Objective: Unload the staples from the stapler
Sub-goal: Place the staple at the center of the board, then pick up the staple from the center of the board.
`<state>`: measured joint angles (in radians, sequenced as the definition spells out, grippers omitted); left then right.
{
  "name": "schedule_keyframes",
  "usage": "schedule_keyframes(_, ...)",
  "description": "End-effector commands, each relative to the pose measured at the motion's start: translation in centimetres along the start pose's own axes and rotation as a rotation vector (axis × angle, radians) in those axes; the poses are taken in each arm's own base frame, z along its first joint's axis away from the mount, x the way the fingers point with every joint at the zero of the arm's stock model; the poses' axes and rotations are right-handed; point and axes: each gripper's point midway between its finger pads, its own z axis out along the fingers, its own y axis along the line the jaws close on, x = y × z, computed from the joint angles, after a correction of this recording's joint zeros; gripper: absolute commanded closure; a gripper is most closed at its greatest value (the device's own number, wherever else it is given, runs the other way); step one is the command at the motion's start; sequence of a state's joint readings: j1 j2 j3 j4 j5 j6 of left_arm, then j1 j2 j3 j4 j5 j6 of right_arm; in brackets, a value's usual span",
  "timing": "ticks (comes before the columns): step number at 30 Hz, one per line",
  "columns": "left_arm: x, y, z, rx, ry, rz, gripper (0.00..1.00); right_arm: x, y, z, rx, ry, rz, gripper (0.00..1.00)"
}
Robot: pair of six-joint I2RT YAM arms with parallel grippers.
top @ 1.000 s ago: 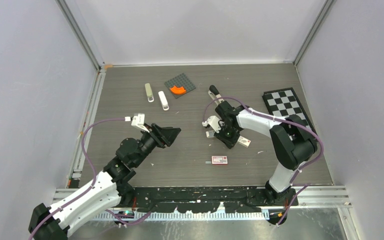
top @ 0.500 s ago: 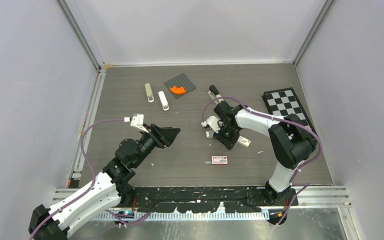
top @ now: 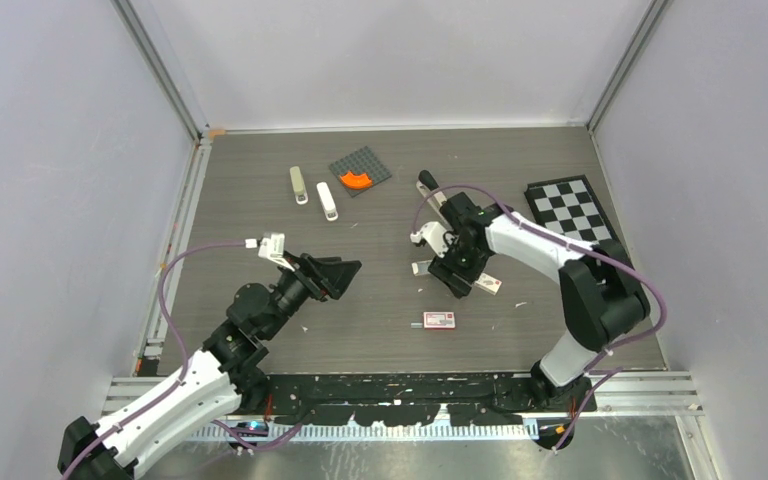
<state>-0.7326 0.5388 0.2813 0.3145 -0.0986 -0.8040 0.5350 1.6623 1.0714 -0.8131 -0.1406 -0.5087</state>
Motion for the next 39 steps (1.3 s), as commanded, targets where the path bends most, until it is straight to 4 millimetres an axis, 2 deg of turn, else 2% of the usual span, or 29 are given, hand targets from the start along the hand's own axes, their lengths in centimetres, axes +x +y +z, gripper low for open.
schedule_keyframes(1,0.5,-0.4,0.0,0.061,0.003,0.044,0.2,-2.1,-0.2,-3.6,0.0,-0.143,-0.019,0.34)
schedule_keyframes(7,1.9,0.0,0.2,0.073,0.043,0.068,0.02,-3.7,0.8,-5.9,-0.072,-0.303,0.005,0.33)
schedule_keyframes(10,2.3,0.4,0.5,0.064,0.054,0.069,0.0,-4.2,1.3,-5.9,-0.104,-0.345,0.03,0.32)
schedule_keyframes(17,2.8,1.0,0.6,0.05,0.063,0.072,0.0,-4.2,0.6,-3.9,-0.087,-0.312,0.12,0.33)
schedule_keyframes(25,3.0,1.3,0.6,0.045,0.062,0.07,0.0,-3.3,-0.8,-0.5,0.014,-0.206,0.148,0.32)
schedule_keyframes(31,2.9,1.6,0.2,0.038,0.05,0.069,0.0,-3.2,-1.2,0.3,0.062,-0.173,0.146,0.34)
schedule_keyframes(39,2.9,1.6,0.0,0.04,0.047,0.064,0.0,-2.8,-0.8,1.4,0.058,-0.112,0.139,0.54)
